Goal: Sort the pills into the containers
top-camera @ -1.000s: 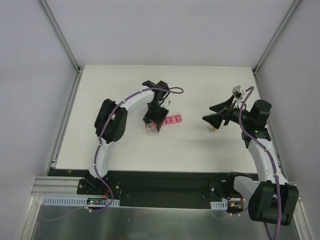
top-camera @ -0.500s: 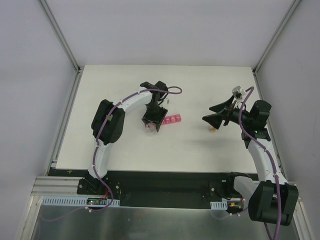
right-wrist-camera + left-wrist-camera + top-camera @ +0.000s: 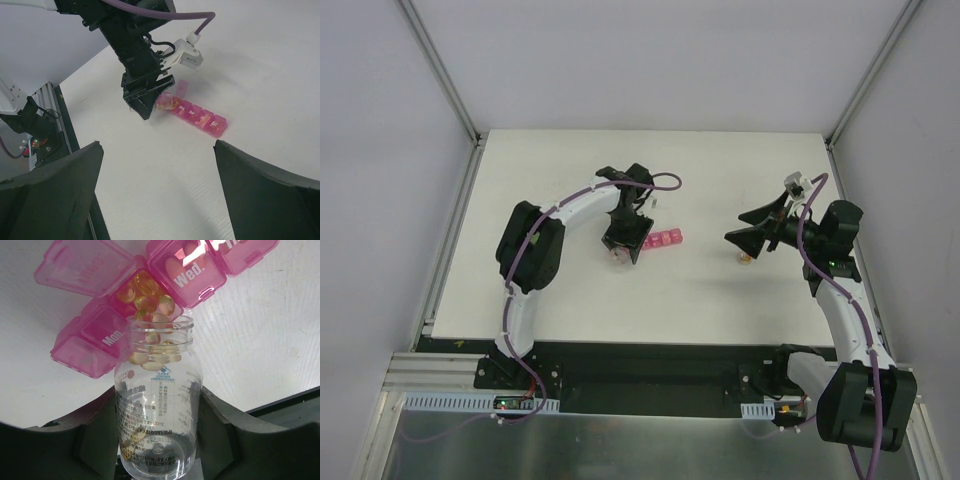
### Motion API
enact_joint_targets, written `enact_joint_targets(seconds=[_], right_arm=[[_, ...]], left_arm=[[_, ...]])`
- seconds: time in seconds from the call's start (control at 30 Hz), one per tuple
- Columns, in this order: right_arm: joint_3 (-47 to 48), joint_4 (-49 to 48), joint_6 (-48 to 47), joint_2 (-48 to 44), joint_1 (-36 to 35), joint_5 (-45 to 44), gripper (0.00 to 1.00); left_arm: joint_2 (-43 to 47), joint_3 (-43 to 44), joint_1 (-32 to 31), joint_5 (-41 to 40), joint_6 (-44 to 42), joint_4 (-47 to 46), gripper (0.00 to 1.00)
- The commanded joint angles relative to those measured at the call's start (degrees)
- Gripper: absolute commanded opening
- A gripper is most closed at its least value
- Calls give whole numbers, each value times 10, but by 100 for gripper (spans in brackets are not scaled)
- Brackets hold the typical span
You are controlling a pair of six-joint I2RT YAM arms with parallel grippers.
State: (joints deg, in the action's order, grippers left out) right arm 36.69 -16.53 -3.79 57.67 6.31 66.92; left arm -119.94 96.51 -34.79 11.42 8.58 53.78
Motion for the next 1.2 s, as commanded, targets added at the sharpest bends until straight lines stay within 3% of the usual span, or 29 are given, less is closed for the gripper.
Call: enact_joint_targets(seconds=[0.0, 0.63, 1.17], right_arm=[[0, -29, 1, -1, 6, 20, 96], [-2, -31, -1, -1, 6, 19, 97], [-3, -32, 1, -2, 6, 18, 97]], left_arm=[[53, -15, 4, -14, 12, -11, 0], [106, -86, 5, -18, 7, -81, 0], [205, -197, 8, -1, -2, -231, 0]])
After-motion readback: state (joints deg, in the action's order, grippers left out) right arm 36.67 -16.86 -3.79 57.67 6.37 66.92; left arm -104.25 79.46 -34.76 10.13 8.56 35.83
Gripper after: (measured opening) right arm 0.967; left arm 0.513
